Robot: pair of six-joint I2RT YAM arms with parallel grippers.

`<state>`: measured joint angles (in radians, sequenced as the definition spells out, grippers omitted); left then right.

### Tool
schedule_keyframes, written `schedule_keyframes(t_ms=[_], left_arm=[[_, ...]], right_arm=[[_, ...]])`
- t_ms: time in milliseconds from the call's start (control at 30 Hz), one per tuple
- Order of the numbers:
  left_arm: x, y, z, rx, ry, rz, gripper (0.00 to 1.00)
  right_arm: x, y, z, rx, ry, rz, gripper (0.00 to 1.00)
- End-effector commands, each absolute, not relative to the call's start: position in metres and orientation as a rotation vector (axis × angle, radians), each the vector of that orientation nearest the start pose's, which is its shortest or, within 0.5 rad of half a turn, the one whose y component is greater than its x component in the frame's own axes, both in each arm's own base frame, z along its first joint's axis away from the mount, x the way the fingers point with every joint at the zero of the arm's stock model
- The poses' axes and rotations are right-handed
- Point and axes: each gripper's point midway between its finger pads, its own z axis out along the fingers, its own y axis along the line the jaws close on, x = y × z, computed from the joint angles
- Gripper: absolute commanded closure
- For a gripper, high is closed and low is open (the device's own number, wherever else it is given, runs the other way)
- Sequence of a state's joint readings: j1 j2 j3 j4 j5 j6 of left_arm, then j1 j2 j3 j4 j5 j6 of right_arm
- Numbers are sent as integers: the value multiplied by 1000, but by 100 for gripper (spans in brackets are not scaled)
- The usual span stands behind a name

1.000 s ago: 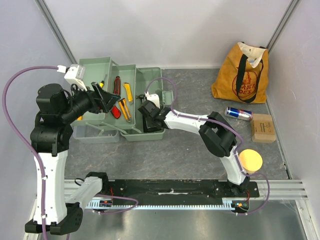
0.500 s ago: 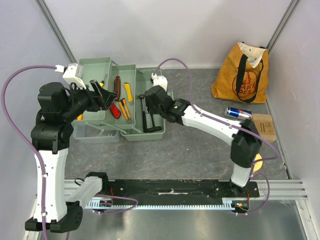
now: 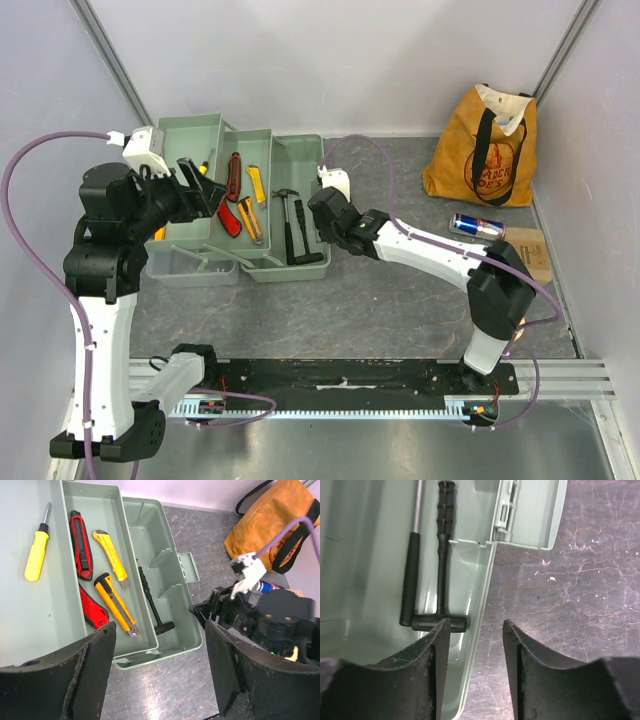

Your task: Pack the tool kit

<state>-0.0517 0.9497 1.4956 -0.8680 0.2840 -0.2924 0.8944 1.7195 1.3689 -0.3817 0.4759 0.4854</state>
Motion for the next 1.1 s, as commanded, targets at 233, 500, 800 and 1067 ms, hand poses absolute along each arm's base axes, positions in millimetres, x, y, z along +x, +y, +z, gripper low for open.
schedule_keyframes(t_ms=[233,500,800,1067], left_arm=[[249,-70,416,-58,1844,-497,22],[255,-74,418,-47,1848,-513,22],[263,-69,413,-76,1862,-488,22],[284,-30,378,-319,1922,-289,22]], right_arm=[[360,301,115,-130,2269,150,88],[365,233,103,18,2285,22,100],[358,151,106,181,2277,-48,100],[338,120,97,264,2290,-57,100]])
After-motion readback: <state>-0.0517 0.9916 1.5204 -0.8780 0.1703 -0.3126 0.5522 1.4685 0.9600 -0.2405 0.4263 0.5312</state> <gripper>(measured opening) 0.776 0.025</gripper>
